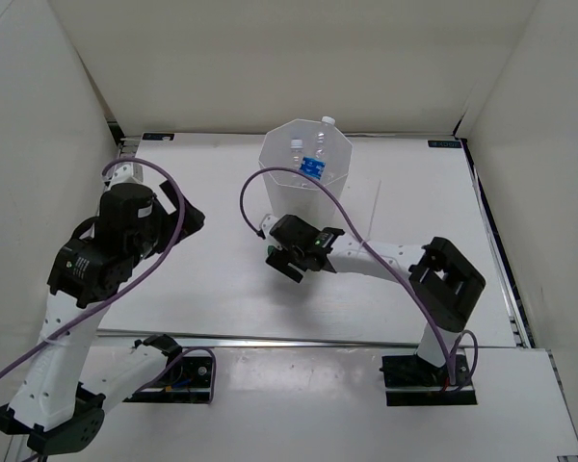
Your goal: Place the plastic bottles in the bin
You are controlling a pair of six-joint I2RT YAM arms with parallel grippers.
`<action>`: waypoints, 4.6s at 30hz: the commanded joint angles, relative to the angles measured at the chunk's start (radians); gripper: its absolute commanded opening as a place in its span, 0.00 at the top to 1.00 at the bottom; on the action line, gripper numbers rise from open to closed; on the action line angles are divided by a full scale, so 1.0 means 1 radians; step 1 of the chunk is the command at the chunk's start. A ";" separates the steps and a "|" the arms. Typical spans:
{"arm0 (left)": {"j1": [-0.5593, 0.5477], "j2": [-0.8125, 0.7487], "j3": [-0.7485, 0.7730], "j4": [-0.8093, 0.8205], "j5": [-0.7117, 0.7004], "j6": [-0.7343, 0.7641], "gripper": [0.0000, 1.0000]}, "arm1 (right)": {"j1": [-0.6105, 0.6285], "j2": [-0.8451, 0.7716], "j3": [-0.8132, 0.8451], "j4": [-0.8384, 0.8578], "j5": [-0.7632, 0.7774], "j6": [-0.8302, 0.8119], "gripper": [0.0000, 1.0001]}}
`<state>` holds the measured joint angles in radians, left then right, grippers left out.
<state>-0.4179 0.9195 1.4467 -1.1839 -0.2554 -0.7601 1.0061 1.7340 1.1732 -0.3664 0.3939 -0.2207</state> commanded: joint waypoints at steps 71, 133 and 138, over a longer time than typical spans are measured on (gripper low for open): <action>0.002 -0.053 -0.097 -0.037 -0.099 0.033 0.00 | -0.178 -0.022 0.942 -0.491 0.152 0.138 0.26; 0.212 0.591 0.156 0.024 0.245 0.058 0.00 | -0.933 1.048 1.276 0.398 -1.020 1.713 0.00; 0.245 0.651 0.239 0.015 0.254 0.058 0.00 | -0.902 1.147 1.289 0.509 -0.962 1.896 0.00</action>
<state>-0.1867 1.5848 1.6310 -1.1511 -0.0372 -0.7143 0.0933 2.8265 2.4371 0.0223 -0.6220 1.5116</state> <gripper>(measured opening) 0.998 0.998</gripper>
